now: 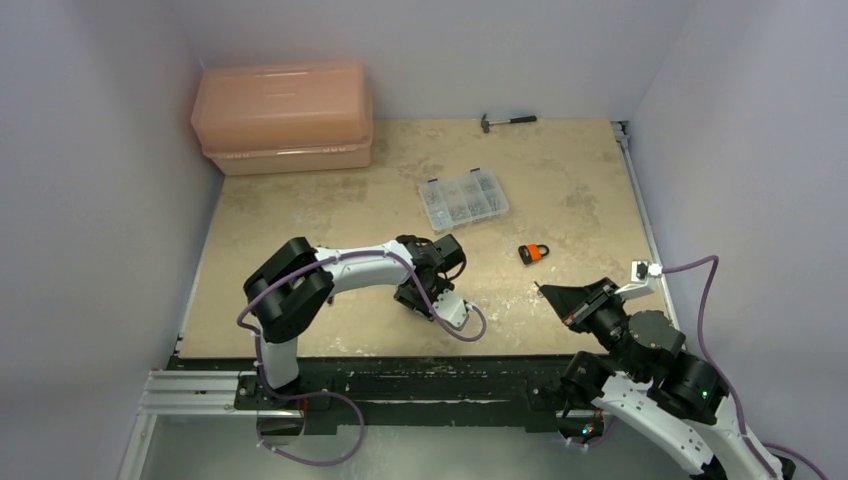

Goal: Unlock with the key

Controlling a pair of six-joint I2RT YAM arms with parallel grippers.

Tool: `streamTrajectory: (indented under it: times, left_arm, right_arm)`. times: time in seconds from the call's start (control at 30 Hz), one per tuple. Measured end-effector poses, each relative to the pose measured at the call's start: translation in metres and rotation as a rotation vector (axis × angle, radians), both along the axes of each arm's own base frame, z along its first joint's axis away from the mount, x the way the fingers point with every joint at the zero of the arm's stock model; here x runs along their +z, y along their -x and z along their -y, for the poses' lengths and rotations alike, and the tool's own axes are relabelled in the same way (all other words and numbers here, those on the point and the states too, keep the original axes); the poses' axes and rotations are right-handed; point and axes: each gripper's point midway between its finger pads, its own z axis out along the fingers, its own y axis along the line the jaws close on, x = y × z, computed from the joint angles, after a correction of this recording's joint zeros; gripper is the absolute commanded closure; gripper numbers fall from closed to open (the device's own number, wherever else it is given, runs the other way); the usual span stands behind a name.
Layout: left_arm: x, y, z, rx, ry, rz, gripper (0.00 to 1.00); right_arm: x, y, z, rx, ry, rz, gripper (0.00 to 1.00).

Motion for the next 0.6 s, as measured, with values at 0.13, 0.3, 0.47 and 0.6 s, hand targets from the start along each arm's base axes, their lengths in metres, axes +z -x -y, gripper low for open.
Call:
streamTrajectory:
  times: [0.13,0.3,0.47,0.6]
  left_arm:
    - [-0.0005,0.0001,-0.0001,0.015,-0.012,-0.011,0.71]
    - [-0.0007,0.0007,-0.0001,0.025,-0.01,-0.017,1.0]
    - [0.0006,0.0007,0.0016,0.058,0.012,-0.021,1.0]
    - [0.0023,0.0053,0.0092,0.081,0.097,-0.046,1.0]
  right_arm:
    - [-0.0001,0.0003,0.0004,0.0,0.001,0.0,1.0]
    - [0.0,0.0009,0.0011,0.0,-0.002,0.001,1.0]
    - [0.0,0.001,0.0012,0.0,-0.002,0.001,1.0]
    - [0.002,0.0016,0.002,0.0,-0.004,0.003,1.0]
